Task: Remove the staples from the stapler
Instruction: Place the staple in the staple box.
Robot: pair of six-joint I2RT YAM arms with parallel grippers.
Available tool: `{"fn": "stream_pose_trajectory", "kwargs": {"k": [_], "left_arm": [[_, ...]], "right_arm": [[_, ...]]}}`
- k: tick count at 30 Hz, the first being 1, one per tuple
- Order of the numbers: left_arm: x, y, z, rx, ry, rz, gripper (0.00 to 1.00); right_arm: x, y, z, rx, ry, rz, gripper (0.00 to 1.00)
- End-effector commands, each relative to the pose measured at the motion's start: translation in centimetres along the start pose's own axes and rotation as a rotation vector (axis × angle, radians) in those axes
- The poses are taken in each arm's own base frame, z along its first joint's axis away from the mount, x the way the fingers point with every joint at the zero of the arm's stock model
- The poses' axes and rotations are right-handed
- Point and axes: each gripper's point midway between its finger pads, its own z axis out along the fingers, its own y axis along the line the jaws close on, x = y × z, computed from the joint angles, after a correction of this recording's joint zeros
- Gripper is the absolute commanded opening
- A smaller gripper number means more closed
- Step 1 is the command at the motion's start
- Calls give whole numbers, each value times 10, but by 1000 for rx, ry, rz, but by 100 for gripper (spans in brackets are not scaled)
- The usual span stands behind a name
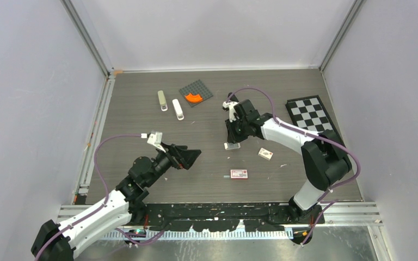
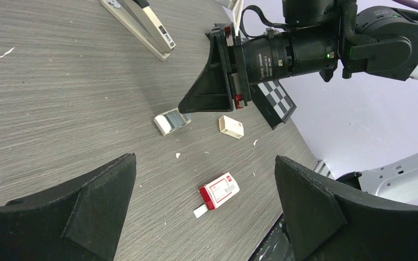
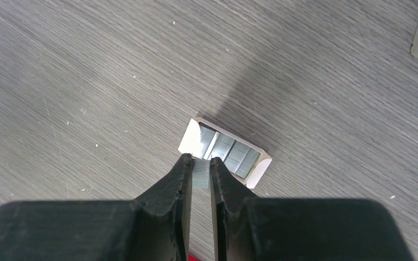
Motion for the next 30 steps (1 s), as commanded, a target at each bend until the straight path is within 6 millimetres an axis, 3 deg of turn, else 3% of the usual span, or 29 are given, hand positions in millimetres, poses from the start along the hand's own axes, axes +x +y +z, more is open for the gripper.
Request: {"fn": "stream_pose_trajectory", "kwargs": {"k": [1, 18, 30], "left_arm": [[-12, -6, 1, 25, -55, 0, 100], [-11, -4, -1, 18, -55, 7, 100], [-11, -4, 0, 19, -56, 4, 100]], "right_arm": [[-8, -8, 5, 57, -44, 31, 17], [5, -28, 11, 168, -9, 46, 17], [7, -25, 15, 151, -2, 59, 18]]}}
